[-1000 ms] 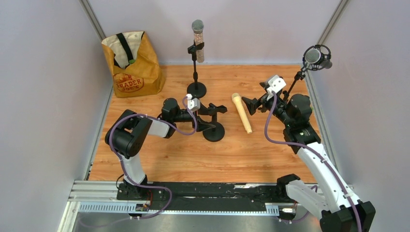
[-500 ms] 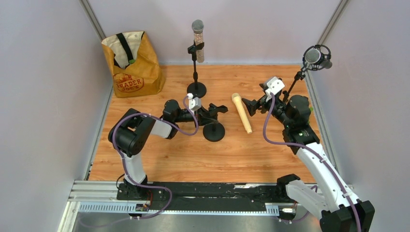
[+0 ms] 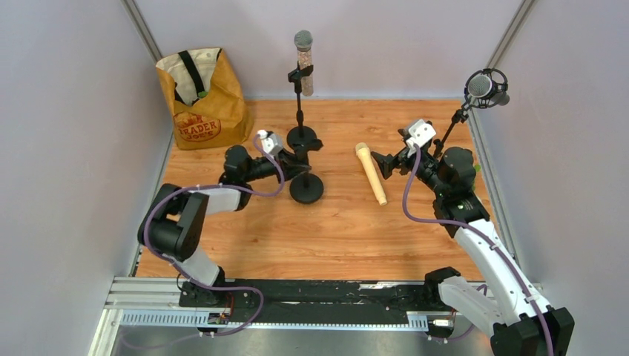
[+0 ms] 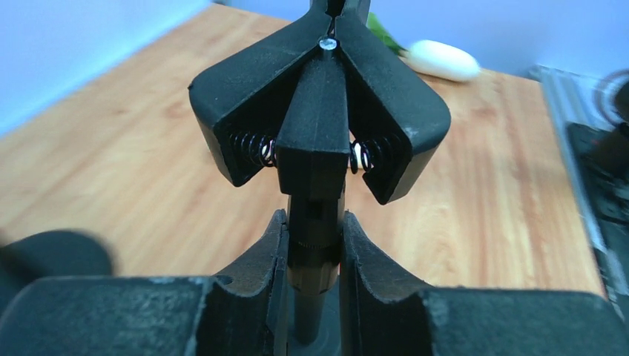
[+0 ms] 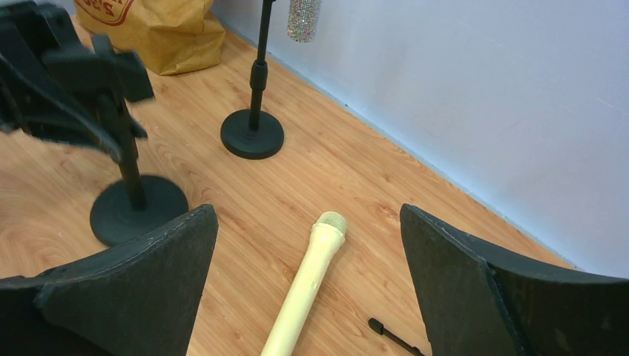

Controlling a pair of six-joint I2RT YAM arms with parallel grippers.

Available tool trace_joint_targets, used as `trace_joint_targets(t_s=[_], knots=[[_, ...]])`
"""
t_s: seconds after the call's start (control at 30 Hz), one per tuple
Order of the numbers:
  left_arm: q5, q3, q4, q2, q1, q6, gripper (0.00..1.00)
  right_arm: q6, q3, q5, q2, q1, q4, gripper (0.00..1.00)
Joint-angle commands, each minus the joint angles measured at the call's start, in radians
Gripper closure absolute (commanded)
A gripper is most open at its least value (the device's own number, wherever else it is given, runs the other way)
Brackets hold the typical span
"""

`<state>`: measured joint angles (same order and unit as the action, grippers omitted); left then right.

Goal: Remove the microphone from the stand

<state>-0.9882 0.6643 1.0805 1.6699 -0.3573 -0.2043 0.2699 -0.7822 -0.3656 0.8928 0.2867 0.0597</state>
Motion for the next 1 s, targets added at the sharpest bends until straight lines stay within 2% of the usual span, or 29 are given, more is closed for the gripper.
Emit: trace_joint_targets(t_s=[0.0,0.1,0.2,0.37,0.53,0.8,0.97], knots=[[0.114,-0.031,-0.060,-0.204,0.099,0.074,1.00,0.014,0.008,-0.009,-0.020,-0.003,0.045,0.00],[0.248,-0.066,-0.207,-0.306,0.156,0.202,1.00,0.012,0.009,-0.019,-0.022,-0.003,0.045,0.00],[0.335,-0.103,-0.229,-0.375,0.230,0.284,1.00,0.011,0.012,-0.030,-0.026,-0.003,0.045,0.00],[0.404,-0.095,-0.232,-0.358,0.394,0.258,1.00,0.003,0.015,-0.042,-0.035,-0.001,0.045,0.00],[0.471,-0.104,-0.125,-0.297,0.535,0.218,1.00,-0.004,0.017,-0.065,-0.035,-0.003,0.043,0.00],[0.640,-0.114,-0.050,-0.233,0.632,0.210,1.00,-0.009,0.020,-0.082,-0.041,-0.003,0.043,0.00],[0.677,-0.124,0.039,-0.197,0.696,0.155,1.00,-0.008,0.023,-0.091,-0.043,-0.001,0.043,0.00]])
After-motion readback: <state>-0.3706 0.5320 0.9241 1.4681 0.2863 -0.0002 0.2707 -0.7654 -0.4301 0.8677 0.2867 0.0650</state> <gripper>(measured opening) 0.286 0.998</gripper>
